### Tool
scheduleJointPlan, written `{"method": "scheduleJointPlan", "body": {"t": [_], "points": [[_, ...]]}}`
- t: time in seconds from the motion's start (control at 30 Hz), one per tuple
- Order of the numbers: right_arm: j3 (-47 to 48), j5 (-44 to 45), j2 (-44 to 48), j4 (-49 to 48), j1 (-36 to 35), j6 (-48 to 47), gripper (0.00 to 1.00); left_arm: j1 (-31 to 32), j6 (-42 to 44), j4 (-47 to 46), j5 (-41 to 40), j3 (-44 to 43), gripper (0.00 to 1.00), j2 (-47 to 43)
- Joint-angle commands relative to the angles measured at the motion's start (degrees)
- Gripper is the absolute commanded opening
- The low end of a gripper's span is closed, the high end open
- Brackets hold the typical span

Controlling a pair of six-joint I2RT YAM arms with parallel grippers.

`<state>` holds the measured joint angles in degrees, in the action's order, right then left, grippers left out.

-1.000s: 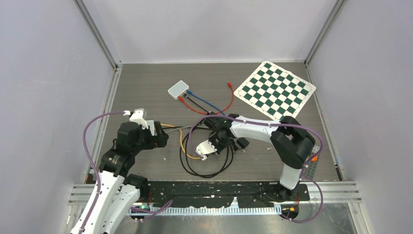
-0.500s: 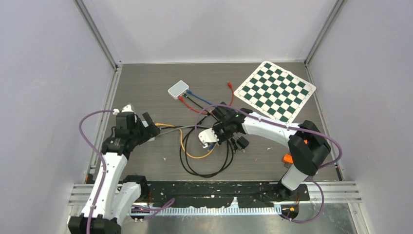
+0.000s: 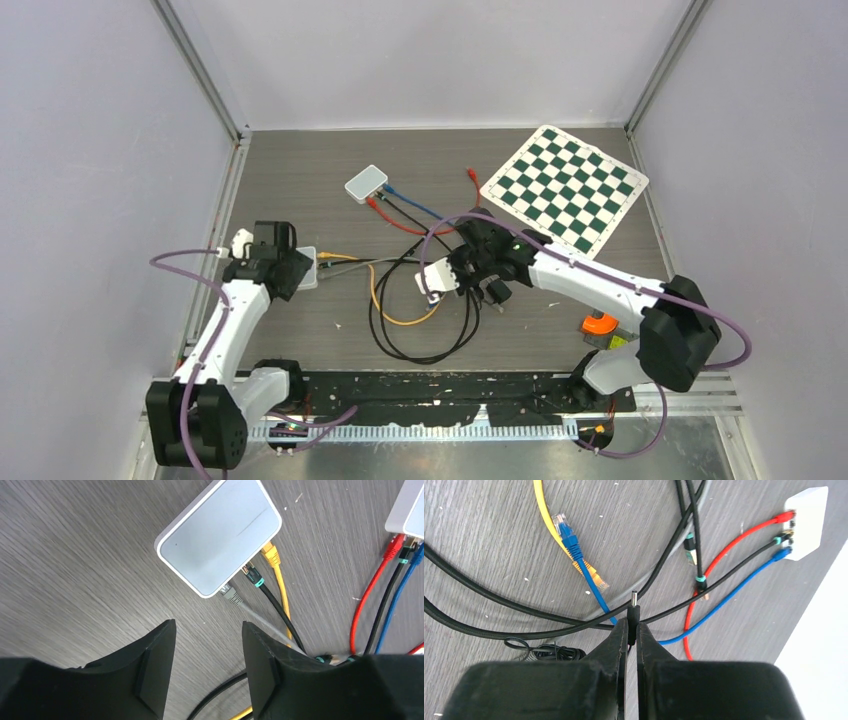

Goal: Insert the plug into the switch port
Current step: Pick up the power from the center of the board, then move the switch port to the center of the board.

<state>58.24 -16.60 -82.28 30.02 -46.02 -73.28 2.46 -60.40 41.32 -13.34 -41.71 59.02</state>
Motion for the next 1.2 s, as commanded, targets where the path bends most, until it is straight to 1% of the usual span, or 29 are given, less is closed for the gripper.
{"method": "scheduleJointPlan", "body": {"t": [0.0,0.13,0.23,0.37,0.47,0.73,0.87,1.07,1.17], "points": [[-1.01,-2.56,4.50,-4.82,0.20,-0.17,0.05,1.59,-13.77,-5.73,-1.35,4.03,0.52,-0.06],[-1.41,-2.30,5.69,-5.18,0.18,-0.72,0.05,3.26,-17.88,-5.99,0.75,3.36,0.51,5.43],[-1.68,-1.82,5.98,-5.41,0.19,-1.22,0.05,4.92,-19.66,-4.99,-0.17,1.47,0.46,8.82],[-1.81,-1.35,5.73,-5.49,0.29,-1.49,0.05,5.95,-21.36,-2.40,-0.75,-0.90,0.44,12.48],[-1.83,-1.10,5.33,-5.54,0.67,-1.64,0.05,6.07,-22.93,-1.73,-0.38,-0.96,0.44,14.73],[-2.26,-1.10,6.29,-5.42,1.39,-1.76,0.05,6.07,-23.87,-5.21,1.81,-2.61,0.47,21.43],[-2.74,-0.73,6.45,-5.41,1.45,-1.74,0.05,6.36,-24.45,-5.18,1.87,-3.50,0.48,22.25],[-2.70,-0.58,6.72,-5.43,1.63,-1.87,0.05,7.37,-27.89,-3.16,-0.71,-3.31,0.48,18.90],[-2.84,-0.72,7.07,-5.33,1.67,-1.87,0.05,7.38,-29.61,-3.13,-1.07,-3.65,0.48,18.76]]}}
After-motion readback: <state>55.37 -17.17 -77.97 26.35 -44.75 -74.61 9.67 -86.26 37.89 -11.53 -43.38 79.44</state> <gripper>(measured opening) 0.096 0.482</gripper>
